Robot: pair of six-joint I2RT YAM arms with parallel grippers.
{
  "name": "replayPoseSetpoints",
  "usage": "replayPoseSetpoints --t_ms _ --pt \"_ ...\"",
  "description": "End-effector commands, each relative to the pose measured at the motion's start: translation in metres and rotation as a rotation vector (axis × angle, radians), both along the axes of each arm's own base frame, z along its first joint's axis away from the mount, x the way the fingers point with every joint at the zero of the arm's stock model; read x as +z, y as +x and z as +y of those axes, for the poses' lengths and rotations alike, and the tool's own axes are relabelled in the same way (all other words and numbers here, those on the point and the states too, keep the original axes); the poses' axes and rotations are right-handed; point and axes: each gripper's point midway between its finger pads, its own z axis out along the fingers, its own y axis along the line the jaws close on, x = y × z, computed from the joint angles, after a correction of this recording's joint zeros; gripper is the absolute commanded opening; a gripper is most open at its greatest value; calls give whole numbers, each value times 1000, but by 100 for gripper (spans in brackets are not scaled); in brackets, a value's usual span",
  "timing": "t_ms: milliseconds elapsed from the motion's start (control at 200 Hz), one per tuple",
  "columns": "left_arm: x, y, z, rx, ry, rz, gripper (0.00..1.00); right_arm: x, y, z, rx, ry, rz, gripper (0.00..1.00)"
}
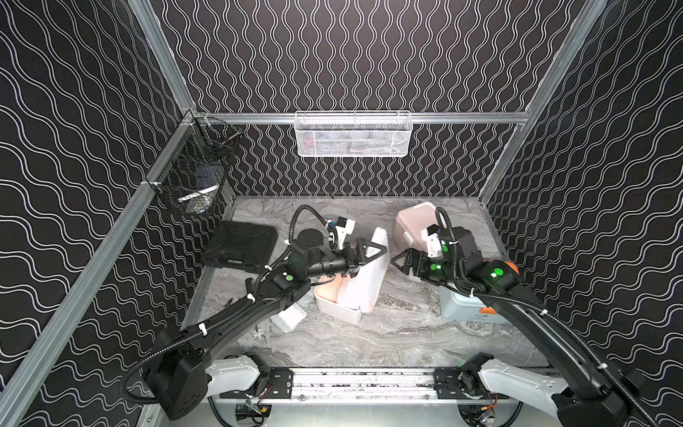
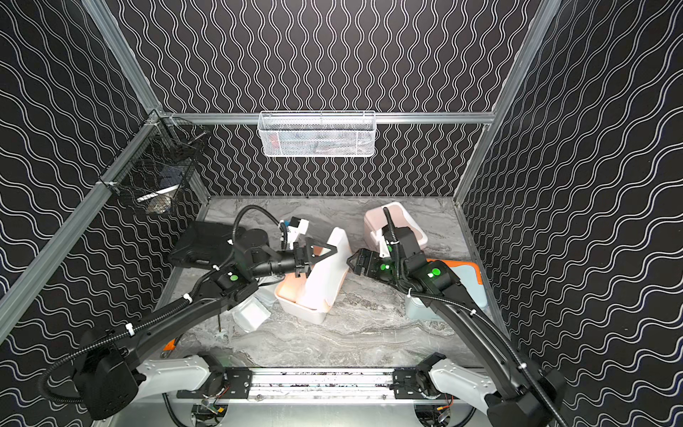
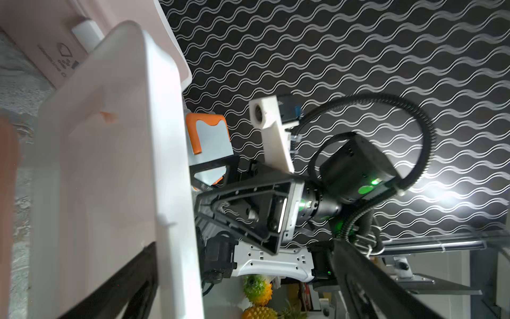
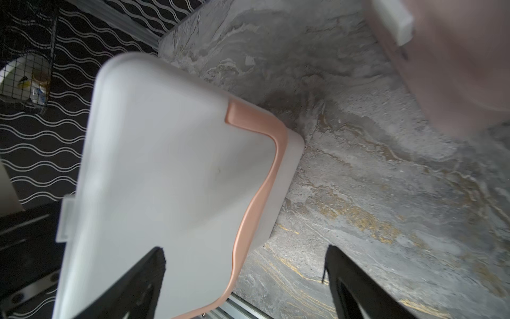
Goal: Open first aid kits and take out gauze
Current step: Open the lid of the first aid kit, then adjust the first aid kit at the center of the board.
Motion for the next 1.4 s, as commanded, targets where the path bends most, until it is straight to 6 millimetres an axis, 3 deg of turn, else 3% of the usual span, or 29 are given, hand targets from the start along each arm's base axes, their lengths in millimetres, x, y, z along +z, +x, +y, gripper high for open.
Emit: replayPoseSetpoints --t_ms 0,100,215,295,330,541,781,891,996,1091,1231,1396 --pt "-11 -5 -15 13 98 -55 99 6 -6 -35 -109 -87 -25 91" --pt "-16 -20 -38 -20 168 -93 99 17 -11 -56 -176 -101 -59 90" --pt "-26 -38 -64 -80 262 -144 99 22 -15 -65 -205 -104 -78 90" --pt "-34 -44 -69 -91 344 -184 99 22 -17 -67 -207 -106 -75 90" --pt "-35 -44 -66 -82 380 -200 99 33 -17 -66 -204 -90 -96 90" --pt "-29 -38 -28 0 541 -293 99 30 -16 -54 -155 -57 -83 90" --pt "-21 -32 1 15 535 -308 99 32 -14 -37 -87 -6 -75 92" --pt "-19 -18 29 84 576 -314 99 28 -15 -37 -82 -15 -61 92" --pt "-39 5 74 200 761 -299 99 27 -16 -41 -93 -37 -54 92" --pt "-70 20 107 240 897 -240 99 27 -17 -45 -104 -56 -53 92" --pt "-108 27 124 237 938 -156 99 26 -19 -48 -109 -68 -48 92" --pt "-133 28 139 260 1023 -124 99 25 -20 -48 -102 -73 -44 92"
